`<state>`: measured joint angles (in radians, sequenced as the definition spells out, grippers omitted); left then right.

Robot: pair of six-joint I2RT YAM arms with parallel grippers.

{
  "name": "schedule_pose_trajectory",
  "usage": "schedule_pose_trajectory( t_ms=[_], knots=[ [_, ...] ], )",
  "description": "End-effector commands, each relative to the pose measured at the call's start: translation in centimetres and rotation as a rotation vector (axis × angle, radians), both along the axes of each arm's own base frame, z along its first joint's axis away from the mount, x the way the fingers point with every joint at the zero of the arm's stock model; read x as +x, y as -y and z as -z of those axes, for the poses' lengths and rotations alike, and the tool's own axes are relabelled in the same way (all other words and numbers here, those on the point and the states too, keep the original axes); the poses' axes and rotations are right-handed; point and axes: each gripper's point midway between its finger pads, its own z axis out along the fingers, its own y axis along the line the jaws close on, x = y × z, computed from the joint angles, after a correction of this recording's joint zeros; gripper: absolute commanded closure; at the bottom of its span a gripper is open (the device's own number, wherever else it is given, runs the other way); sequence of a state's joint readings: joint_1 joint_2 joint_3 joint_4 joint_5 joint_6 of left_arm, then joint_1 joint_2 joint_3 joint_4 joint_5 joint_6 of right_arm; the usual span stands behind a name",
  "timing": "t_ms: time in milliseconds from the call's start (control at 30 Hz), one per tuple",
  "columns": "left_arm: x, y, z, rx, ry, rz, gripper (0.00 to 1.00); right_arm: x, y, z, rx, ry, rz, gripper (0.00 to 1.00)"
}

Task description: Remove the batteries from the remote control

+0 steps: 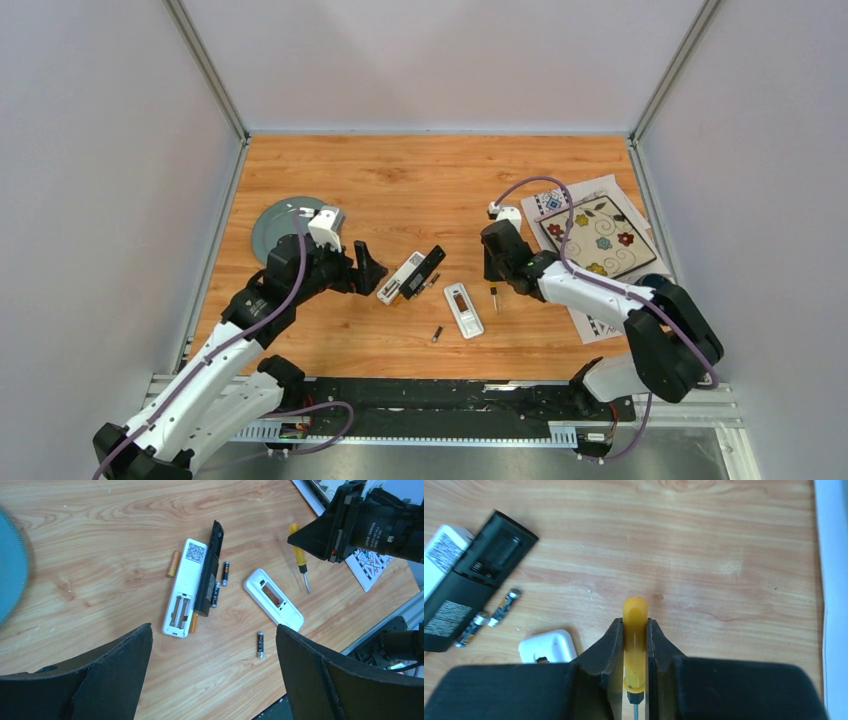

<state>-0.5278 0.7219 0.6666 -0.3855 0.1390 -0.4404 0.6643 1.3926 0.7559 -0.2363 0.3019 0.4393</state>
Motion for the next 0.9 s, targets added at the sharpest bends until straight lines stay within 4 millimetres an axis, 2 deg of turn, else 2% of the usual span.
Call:
schedule_pose_trajectory(
  t_ms=[0, 67, 167, 200, 267, 300, 367, 400, 500, 700, 867],
  knots=[
    [0.1, -1.5, -1.2, 0.05, 0.042, -0.04, 0.01, 0.8, -0.7, -0.4, -0.012, -0.035, -0.01, 0.88],
    [0.0, -1.5, -1.1, 0.045, 0.039, -0.039, 0.01, 0.9, -0.9, -0.1, -0.01, -0.047, -0.011, 0.82],
    [-0.2, -1.4, -0.9, 0.038, 0.032, -0.039, 0.01, 1.2, -1.2, -0.4, -0.003, -0.044, -0.018, 0.61],
    [-0.2, -1.4, -0.9, 0.036, 0.033, -0.038, 0.01, 1.4, -1.3, -0.7, -0.001, -0.035, -0.017, 0.49],
    [-0.3, -1.4, -0.6, 0.037, 0.024, -0.037, 0.01, 1.7, -1.2, -1.2, 0.006, -0.023, -0.011, 0.36],
    [-0.3, -1.4, -0.5, 0.038, 0.022, -0.039, 0.01, 1.8, -1.2, -1.3, 0.01, -0.023, -0.013, 0.2],
    [-0.3, -1.4, -0.4, 0.04, 0.018, -0.039, 0.01, 2.2, -1.1, -1.9, 0.018, -0.017, -0.004, 0.11],
    [-0.3, -1.4, -0.3, 0.04, 0.016, -0.04, 0.01, 2.1, -1.1, -2.2, 0.023, -0.015, -0.008, 0.03],
    [-0.2, -1.5, -0.5, 0.038, 0.017, -0.045, 0.01, 2.1, -1.2, -3.4, 0.059, 0.004, -0.015, 0.0],
    [0.0, -1.5, 0.1, 0.033, 0.0, -0.067, 0.01, 2.1, -0.8, -8.1, 0.148, 0.108, -0.026, 0.0],
    [0.4, -1.4, 0.3, 0.027, -0.011, -0.082, 0.01, 2.0, 0.2, -9.4, 0.168, 0.138, -0.006, 0.0]
  ],
)
